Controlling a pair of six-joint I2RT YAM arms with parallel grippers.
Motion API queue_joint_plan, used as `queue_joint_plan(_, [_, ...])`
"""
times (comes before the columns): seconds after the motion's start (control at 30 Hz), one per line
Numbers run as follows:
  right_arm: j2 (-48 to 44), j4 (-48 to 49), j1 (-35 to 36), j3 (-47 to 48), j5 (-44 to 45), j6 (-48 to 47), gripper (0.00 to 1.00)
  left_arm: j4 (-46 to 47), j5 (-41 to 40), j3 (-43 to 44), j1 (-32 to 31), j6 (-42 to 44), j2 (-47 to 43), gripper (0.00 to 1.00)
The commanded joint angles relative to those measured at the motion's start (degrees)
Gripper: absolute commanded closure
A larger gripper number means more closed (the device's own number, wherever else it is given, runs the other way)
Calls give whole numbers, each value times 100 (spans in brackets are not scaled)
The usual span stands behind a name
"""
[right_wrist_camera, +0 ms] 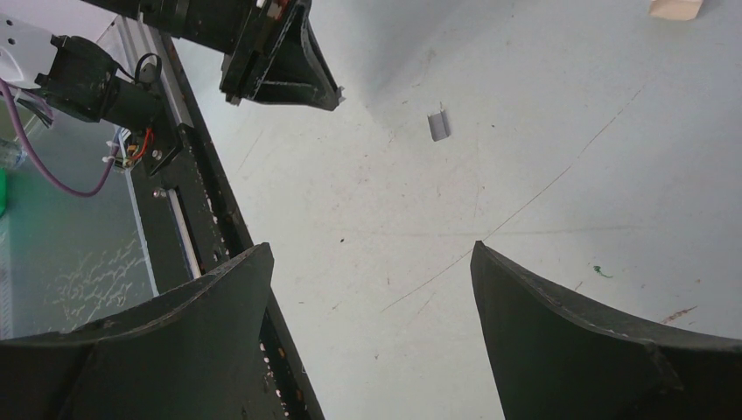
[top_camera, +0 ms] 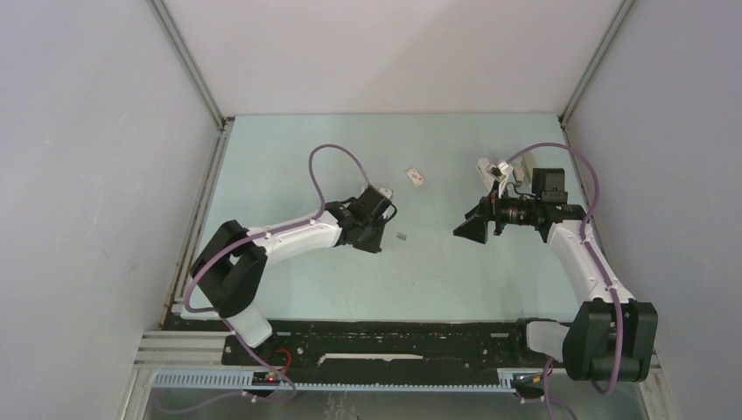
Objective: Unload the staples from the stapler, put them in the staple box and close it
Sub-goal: Pick up the staple from the center of the board, then place the staple in the staple box.
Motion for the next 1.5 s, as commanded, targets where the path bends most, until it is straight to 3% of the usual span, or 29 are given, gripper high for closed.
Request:
queue_joint_plan(0.0, [0, 95, -53, -8, -77, 2, 7, 142, 90, 256, 210, -177, -195, 94])
queue_joint_plan(0.53, [136, 96, -50, 26, -107, -6, 7, -222, 413, 2025, 1177, -74, 801, 94])
queue_joint_plan(1.0, [301, 67, -46, 84, -108, -25, 7, -1150, -30, 4006, 1609, -87, 2268, 94])
queue_joint_plan(1.47, [444, 33, -46, 136, -103, -45, 6, -1391, -58, 4816, 1805, -83, 3102, 93])
